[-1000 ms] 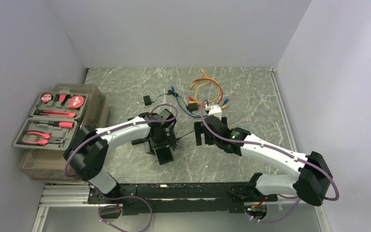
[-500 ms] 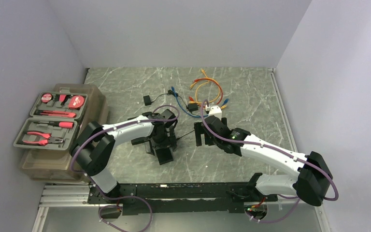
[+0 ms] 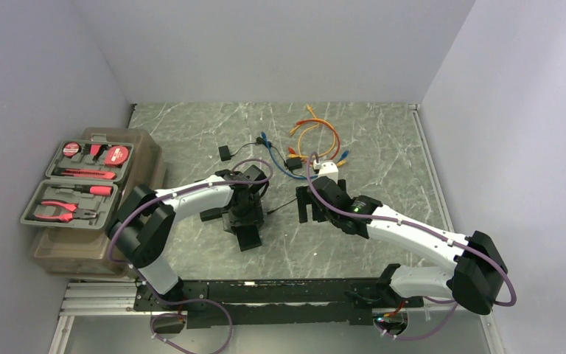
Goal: Insert the plug into the switch port
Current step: Adjust the switch port at the center of the board.
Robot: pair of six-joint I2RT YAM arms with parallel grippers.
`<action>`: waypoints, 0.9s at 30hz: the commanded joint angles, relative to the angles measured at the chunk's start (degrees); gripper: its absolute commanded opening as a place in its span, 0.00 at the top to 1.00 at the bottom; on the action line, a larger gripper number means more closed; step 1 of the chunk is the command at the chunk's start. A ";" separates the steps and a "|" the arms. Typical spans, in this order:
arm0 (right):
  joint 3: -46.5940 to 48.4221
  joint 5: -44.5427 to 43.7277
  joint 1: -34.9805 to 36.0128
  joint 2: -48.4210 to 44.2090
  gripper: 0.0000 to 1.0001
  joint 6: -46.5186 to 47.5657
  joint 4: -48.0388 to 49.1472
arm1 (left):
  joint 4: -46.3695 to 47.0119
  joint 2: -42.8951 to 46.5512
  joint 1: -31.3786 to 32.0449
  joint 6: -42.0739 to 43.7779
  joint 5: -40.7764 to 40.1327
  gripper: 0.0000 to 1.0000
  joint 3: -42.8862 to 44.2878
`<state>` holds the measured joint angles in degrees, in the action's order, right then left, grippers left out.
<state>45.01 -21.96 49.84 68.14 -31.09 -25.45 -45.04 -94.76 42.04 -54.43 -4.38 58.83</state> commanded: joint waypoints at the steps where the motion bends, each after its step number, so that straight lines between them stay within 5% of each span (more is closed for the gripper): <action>1: -0.34 0.15 -0.24 -1.82 0.03 -0.12 1.41 | -0.77 -1.03 -0.21 2.44 -2.94 0.30 0.96; 8: -0.40 0.11 -0.25 -2.17 0.03 -0.28 1.16 | -1.83 -4.00 -0.36 5.59 -4.77 0.54 2.83; 10: -0.67 -0.05 -0.21 -2.53 0.03 -0.22 1.10 | -2.06 -4.77 -0.30 7.59 -5.10 0.68 3.28; 12: -0.76 -0.18 -0.28 -2.77 0.03 -0.20 0.92 | -2.16 -4.75 -0.32 8.91 -5.37 0.97 3.37; 13: -0.76 -0.19 -0.23 -2.88 0.03 -0.17 0.81 | -2.42 -4.50 -0.32 9.36 -5.88 1.00 3.40; 27: 1.27 -0.95 -0.35 -6.18 0.03 2.80 -0.89 | -8.48 4.13 7.75 26.42 -13.82 1.00 10.81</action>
<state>44.56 -22.00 49.78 64.31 -29.76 -25.69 -50.59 -92.62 46.39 -35.48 -13.54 64.82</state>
